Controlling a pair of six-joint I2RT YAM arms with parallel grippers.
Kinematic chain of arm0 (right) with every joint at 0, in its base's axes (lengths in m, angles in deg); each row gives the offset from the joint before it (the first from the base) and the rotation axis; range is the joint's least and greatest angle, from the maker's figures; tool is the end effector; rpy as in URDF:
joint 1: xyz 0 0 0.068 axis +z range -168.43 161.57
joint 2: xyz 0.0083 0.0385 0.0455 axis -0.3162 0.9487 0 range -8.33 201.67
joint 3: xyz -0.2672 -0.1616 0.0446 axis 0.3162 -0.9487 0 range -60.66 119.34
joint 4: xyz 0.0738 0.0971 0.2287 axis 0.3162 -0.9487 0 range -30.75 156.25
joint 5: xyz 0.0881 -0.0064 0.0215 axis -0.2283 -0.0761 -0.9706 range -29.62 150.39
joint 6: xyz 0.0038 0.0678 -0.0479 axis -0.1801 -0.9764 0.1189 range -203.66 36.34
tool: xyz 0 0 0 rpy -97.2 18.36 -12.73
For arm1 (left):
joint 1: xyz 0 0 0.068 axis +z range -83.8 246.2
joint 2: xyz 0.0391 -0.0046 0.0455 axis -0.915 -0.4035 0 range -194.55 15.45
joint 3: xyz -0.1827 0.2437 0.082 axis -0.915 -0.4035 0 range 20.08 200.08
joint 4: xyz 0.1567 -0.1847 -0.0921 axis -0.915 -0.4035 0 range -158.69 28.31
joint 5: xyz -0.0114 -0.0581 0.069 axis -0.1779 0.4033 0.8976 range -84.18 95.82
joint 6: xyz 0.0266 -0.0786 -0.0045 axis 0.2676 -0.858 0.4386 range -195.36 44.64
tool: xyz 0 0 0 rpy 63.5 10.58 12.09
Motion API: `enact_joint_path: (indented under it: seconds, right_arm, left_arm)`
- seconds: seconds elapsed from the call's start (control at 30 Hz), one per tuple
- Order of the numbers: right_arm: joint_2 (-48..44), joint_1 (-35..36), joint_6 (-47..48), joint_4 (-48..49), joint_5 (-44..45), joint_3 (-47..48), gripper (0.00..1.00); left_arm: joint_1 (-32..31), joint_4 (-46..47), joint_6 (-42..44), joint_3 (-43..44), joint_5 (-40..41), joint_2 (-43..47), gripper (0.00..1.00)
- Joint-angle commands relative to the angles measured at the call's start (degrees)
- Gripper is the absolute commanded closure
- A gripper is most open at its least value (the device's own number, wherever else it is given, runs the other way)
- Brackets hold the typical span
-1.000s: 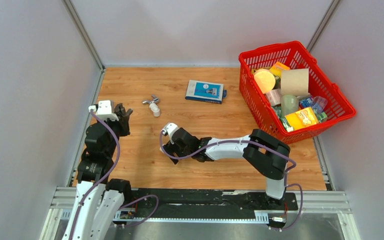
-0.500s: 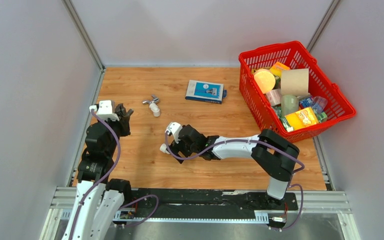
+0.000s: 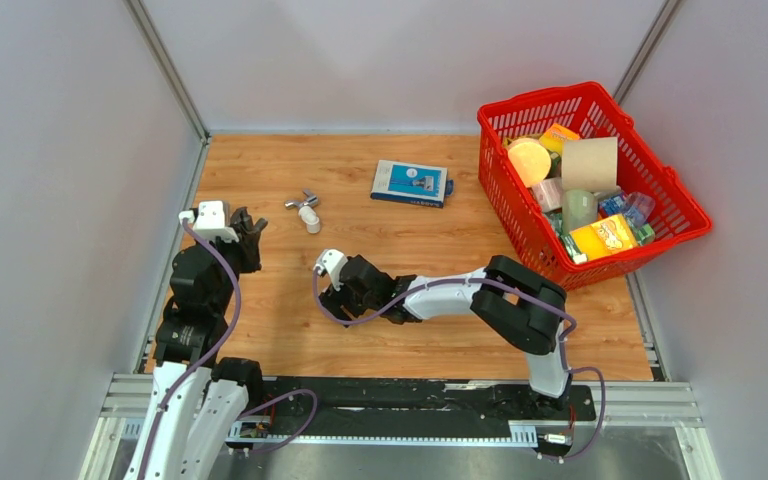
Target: Install the water faucets
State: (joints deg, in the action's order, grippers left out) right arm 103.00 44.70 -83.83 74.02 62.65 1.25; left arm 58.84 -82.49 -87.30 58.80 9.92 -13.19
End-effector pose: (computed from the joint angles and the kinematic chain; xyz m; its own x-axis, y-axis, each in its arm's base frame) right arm 0.2036 0.3956 0.1577 -0.3028 -0.5916 -0.7472 -0.8772 0.4795 -0.0241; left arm 0.1216 -0.0104 0.3354 -0.1925 -0.1832 -0.9640 0.0186 0.9816 -0.1902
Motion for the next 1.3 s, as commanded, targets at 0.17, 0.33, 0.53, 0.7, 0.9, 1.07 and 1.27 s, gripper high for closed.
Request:
enact_joint_path:
  seconds: [0.17, 0.33, 0.53, 0.7, 0.9, 1.07, 1.27]
  right_arm:
    - [2.75, 0.67, -2.83, 0.84, 6.35, 1.2, 0.38]
    - [1.62, 0.67, -1.69, 0.58, 5.65, 1.37, 0.64]
    - [-7.51, 0.59, 1.9, -0.91, 7.4, -1.96, 0.95]
    - [-18.14, 0.59, 7.1, -7.58, 10.47, -3.73, 1.0]
    - [-32.55, 0.67, 12.81, -16.46, 13.99, -4.87, 1.0]
    - [-42.49, 0.76, 22.99, -17.35, 15.49, -7.59, 1.0]
    - [-49.88, 0.68, 38.28, -11.74, 17.08, -12.16, 1.0]
  left_arm:
    - [0.41, 3.13, 1.31, 0.13, -1.46, 0.7, 1.0]
    - [0.5, 3.04, 1.48, 0.13, -3.47, 0.69, 1.0]
    - [0.41, 6.12, 1.14, 0.47, -18.82, -0.44, 1.0]
    - [0.32, 6.74, 0.26, 4.34, -34.49, -5.18, 1.0]
    - [0.24, 10.5, -5.53, 7.78, -55.14, -8.36, 1.0]
    - [0.24, 16.83, -12.65, 8.13, -60.78, -8.71, 1.0]
    - [0.24, 20.53, -17.75, 9.09, -64.38, -10.55, 1.0]
